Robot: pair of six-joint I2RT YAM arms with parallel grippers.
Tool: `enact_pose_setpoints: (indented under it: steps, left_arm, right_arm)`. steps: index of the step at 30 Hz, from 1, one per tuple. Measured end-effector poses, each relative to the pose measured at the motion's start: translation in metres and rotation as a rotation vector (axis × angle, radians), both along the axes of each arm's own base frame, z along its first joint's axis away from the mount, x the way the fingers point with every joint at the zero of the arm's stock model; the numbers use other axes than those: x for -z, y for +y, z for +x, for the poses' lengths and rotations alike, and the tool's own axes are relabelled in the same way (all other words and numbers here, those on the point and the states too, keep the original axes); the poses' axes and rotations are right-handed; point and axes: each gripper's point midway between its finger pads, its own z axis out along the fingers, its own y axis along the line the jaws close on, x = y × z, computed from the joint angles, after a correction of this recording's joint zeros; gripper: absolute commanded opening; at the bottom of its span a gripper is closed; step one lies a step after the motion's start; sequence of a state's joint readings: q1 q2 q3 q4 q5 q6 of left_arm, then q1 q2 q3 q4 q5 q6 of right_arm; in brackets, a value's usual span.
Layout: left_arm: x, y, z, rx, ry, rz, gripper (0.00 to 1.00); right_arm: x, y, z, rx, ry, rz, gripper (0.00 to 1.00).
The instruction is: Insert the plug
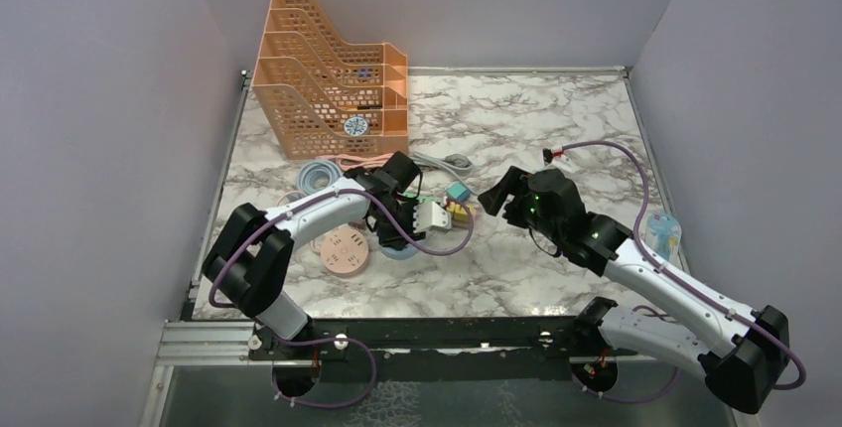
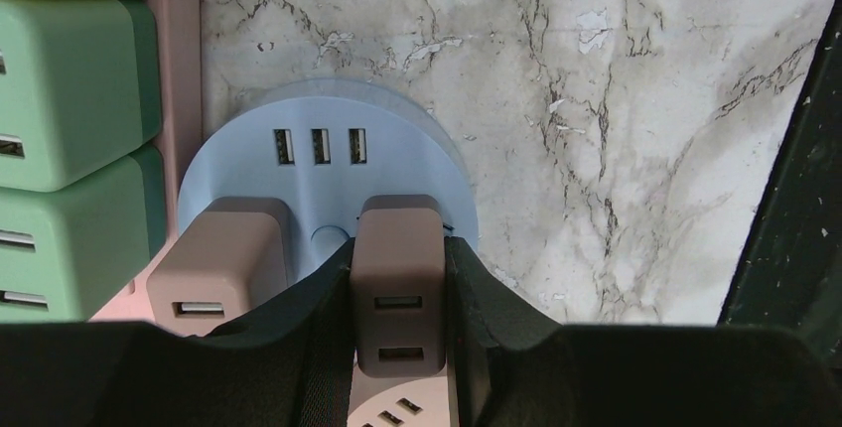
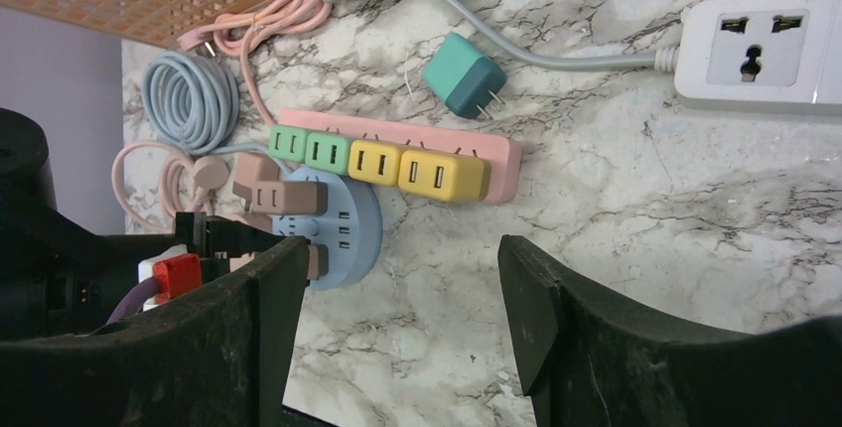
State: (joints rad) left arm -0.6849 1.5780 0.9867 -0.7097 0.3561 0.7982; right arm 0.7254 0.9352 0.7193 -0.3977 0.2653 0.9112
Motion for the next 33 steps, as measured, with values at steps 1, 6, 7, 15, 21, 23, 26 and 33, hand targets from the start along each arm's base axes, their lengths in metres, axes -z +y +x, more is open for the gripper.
enact_pose_setpoints:
  steps: [1,6,7,15,21,23,26,33]
  left_arm:
    - [0.001,0.0,0.0,-0.001,0.012,0.007,0.0]
    - [0.001,0.0,-0.001,0.0,0.042,0.026,0.14]
    - [0.0,0.0,0.0,0.001,0.044,0.028,0.2]
    - [-0.012,0.007,0.003,0.006,0.018,0.041,0.76]
    - [-0.047,0.01,0.002,0.018,-0.072,-0.021,0.79]
    - [-0.061,0.01,0.003,0.023,-0.117,-0.053,0.79]
    - [-0.083,0.009,0.004,0.024,-0.184,-0.102,0.8]
    - [-0.149,0.007,0.046,-0.266,-0.451,-0.257,0.99]
  right_arm:
    - [0.0,0.0,0.0,0.003,-0.001,-0.001,0.7]
    - [0.0,-0.002,0.001,0.011,-0.004,-0.006,0.7]
    - [0.0,-0.002,0.002,0.012,-0.003,-0.008,0.7]
    - [-0.015,0.001,0.009,0.014,-0.032,-0.012,0.7]
    - [-0.019,0.003,0.012,0.01,-0.04,-0.019,0.7]
    - [-0.021,0.003,0.013,0.01,-0.045,-0.019,0.7]
    - [-0.023,0.002,0.014,0.01,-0.055,-0.03,0.7]
    - [-0.036,-0.005,0.028,0.014,-0.111,-0.129,0.74]
